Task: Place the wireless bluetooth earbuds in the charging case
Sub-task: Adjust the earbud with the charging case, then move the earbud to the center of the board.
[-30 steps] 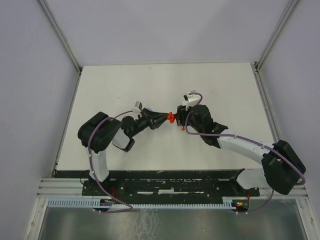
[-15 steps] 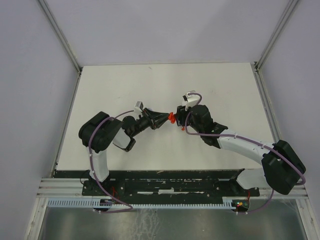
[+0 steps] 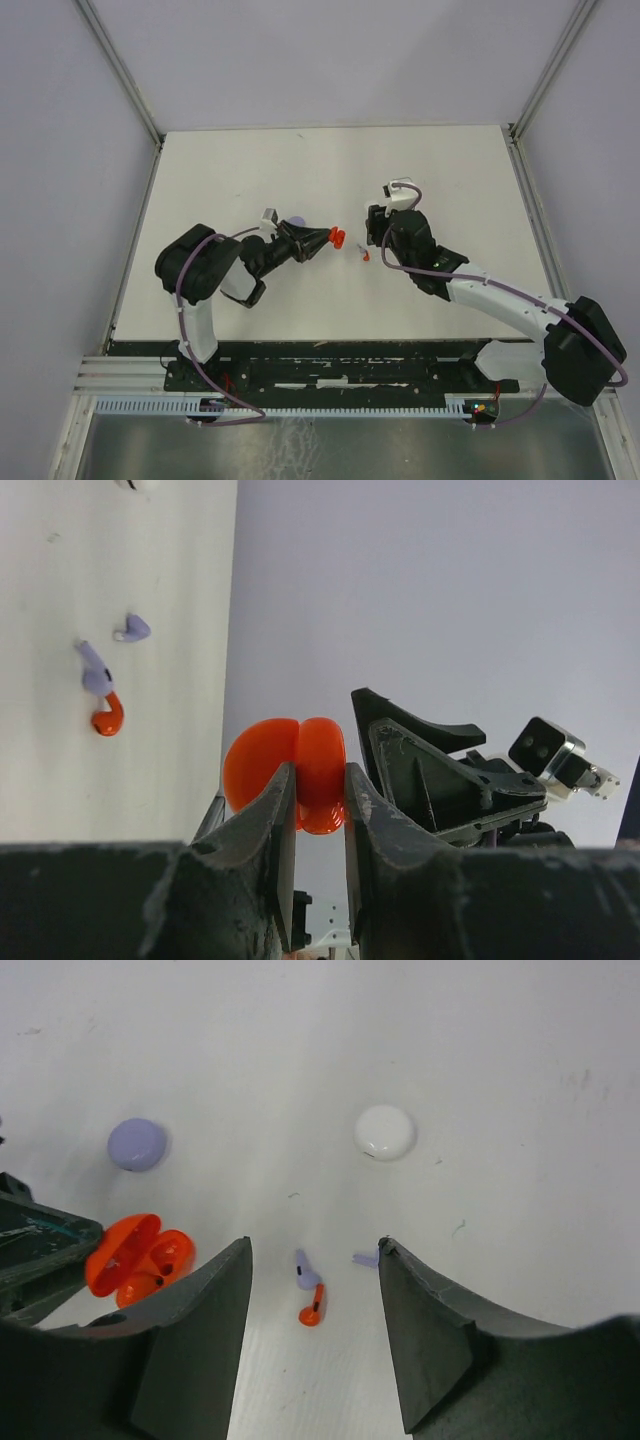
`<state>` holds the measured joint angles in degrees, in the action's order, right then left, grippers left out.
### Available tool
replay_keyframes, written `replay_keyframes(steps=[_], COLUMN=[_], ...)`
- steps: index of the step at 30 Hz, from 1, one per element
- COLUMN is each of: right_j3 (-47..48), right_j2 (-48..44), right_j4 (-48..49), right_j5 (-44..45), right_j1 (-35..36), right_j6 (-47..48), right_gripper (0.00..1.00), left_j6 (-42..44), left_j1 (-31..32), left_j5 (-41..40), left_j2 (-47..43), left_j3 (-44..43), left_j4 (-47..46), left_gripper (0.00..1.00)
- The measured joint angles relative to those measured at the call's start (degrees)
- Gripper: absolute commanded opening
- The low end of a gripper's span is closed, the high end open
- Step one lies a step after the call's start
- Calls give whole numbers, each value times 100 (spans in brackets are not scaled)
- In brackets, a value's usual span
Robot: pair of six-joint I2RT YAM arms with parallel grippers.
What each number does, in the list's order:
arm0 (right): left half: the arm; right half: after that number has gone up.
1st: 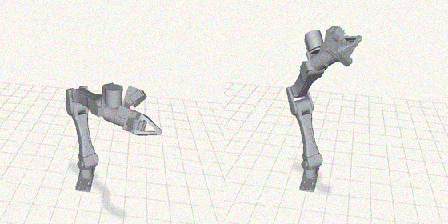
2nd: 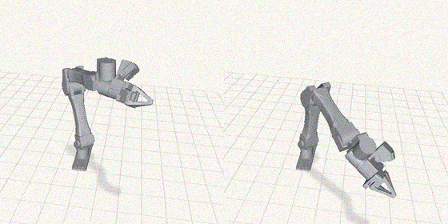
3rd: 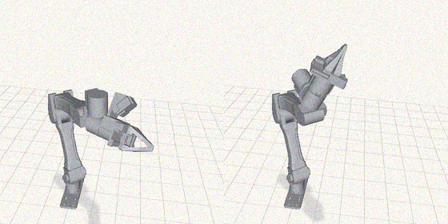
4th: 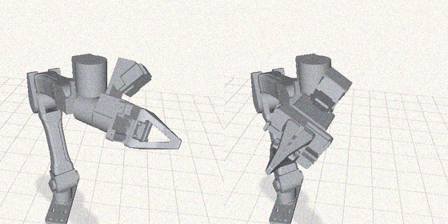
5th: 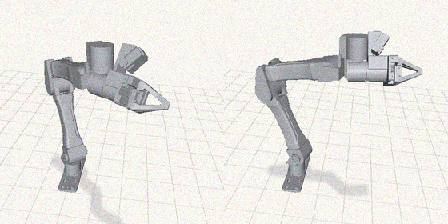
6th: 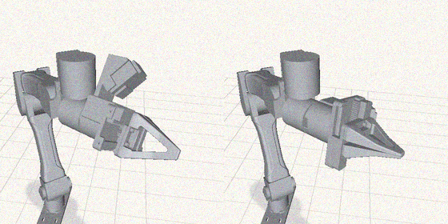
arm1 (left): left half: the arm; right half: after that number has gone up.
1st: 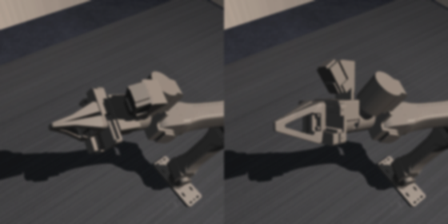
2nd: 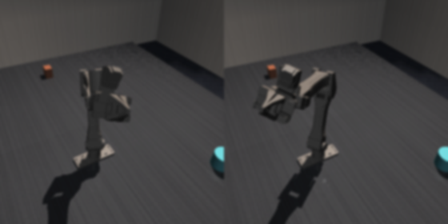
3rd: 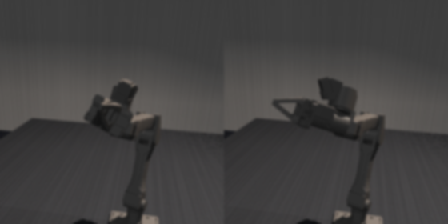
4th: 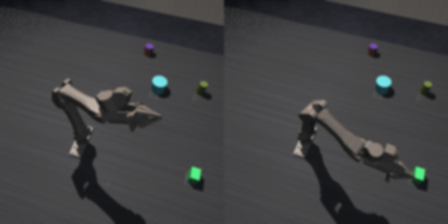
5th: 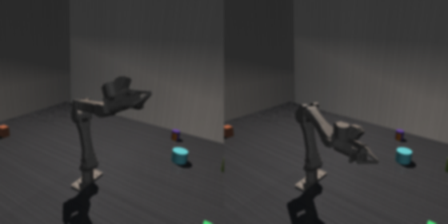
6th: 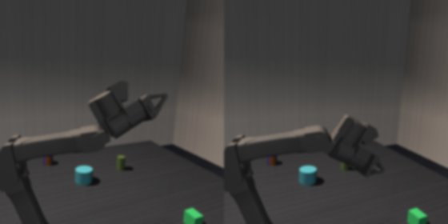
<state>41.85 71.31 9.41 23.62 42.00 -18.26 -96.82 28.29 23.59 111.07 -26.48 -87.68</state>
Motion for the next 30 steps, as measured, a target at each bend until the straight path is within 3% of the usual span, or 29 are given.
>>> replay_keyframes(steps=[4, 13, 20, 30], right_j3=[262, 1668, 1989, 2312], right_j2=[103, 1727, 2433, 3014], right_j4=[-647, -2350, -3141, -3628], right_j5=[396, 737, 1036, 1217], right_j1=[0, 0, -13, -118], right_j6=[-37, -153, -190, -192], right_gripper=[64, 74, 99, 99], left_j6=[0, 0, 0, 0], left_j1=[-232, -527, -741, -809], left_j5=[-105, -103, -85, -52], left_j2=[-59, -483, -754, -754], left_j3=[315, 588, 787, 809], left_j4=[7, 2, 2, 2], left_gripper=[3, 3, 3, 3])
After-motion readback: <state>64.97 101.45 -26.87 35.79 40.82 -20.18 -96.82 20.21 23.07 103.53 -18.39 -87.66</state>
